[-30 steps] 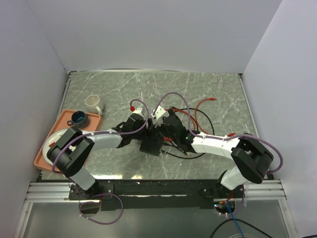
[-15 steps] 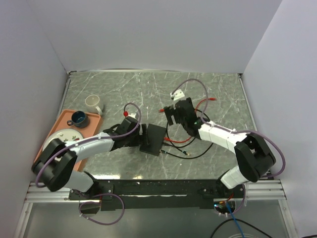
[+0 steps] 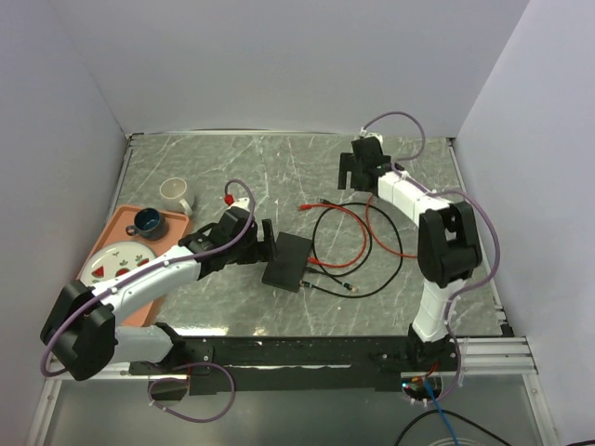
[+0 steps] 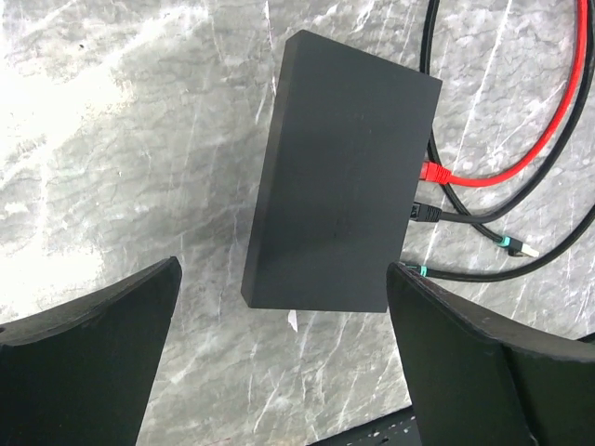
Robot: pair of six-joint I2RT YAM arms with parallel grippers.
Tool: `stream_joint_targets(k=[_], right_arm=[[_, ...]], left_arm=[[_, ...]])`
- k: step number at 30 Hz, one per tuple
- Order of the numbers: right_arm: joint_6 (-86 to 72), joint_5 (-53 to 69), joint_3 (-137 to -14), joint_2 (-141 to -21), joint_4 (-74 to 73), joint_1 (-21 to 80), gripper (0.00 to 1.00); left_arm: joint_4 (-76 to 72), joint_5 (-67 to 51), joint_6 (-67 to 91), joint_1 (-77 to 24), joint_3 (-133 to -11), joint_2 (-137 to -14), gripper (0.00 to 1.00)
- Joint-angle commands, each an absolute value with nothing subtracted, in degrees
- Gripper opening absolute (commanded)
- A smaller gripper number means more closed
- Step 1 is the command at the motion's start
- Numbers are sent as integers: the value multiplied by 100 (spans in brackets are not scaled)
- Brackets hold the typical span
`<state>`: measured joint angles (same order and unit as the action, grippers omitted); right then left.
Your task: Insert the plug into the switch port
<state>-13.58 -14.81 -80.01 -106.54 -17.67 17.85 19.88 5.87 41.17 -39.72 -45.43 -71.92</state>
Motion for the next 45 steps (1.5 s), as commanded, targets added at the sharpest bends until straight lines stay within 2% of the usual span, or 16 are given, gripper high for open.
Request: stream_joint_targets(k=[1, 6, 11, 14, 16, 17, 18, 20, 22, 27, 28, 30, 38, 39, 45], right_arm=[[-1898, -1082, -8884, -11231, -2873, 1354, 100], [-2065, -571, -9386, -11829, -3129, 888, 84], [-2022, -800, -9859, -12233, -3514, 861, 84], [-1995, -695, -10395, -12629, -3866, 853, 76], [-1986, -633, -10756, -13005, -4147, 853, 76], [-1986, -615, -11097, -13121, -4288, 853, 65], [-1995, -589, -11248, -13244, -4541, 853, 58], [-1951, -519, -11521, -13447, -4702, 835, 52], [-1907, -231, -11549, -13526, -4754, 809, 39], [-1749, -35, -11970, -13720, -5176, 773, 27], [-1645, -26, -11962, -13702, -5212, 782, 12], [-1530, 149, -11787, -13623, -5125, 800, 0], [-1099, 728, -10102, -12069, -3764, 914, 0], [-933, 1321, -9899, -11876, -3527, 923, 0], [-923, 2785, -8062, -10197, -2112, 958, 0]], left_arm=[[2031, 572, 4096, -3955, -4500, -7005, 99], [1995, 510, 4104, -3955, -4395, -6996, 98], [1943, 448, 4122, -3955, -4386, -7022, 97], [1934, 404, 4122, -3955, -4403, -7049, 96], [1951, 396, 4113, -3955, -4403, -7058, 96], [1969, 387, 4105, -3955, -4395, -7049, 96], [1977, 395, 4104, -3955, -4395, -7040, 96], [1986, 387, 4113, -3955, -4386, -7005, 96], [2021, 387, 4122, -3955, -4386, -6961, 96], [2118, 395, 4113, -3964, -4438, -6908, 96], [2136, 413, 4096, -3955, -4456, -6908, 96], [2171, 413, 4078, -3955, -4491, -6882, 96], [2013, 440, 4026, -3929, -4658, -6847, 97], [1987, 422, 4025, -3894, -4684, -6855, 97], [1224, -262, 3894, -3508, -4729, -6496, 97]])
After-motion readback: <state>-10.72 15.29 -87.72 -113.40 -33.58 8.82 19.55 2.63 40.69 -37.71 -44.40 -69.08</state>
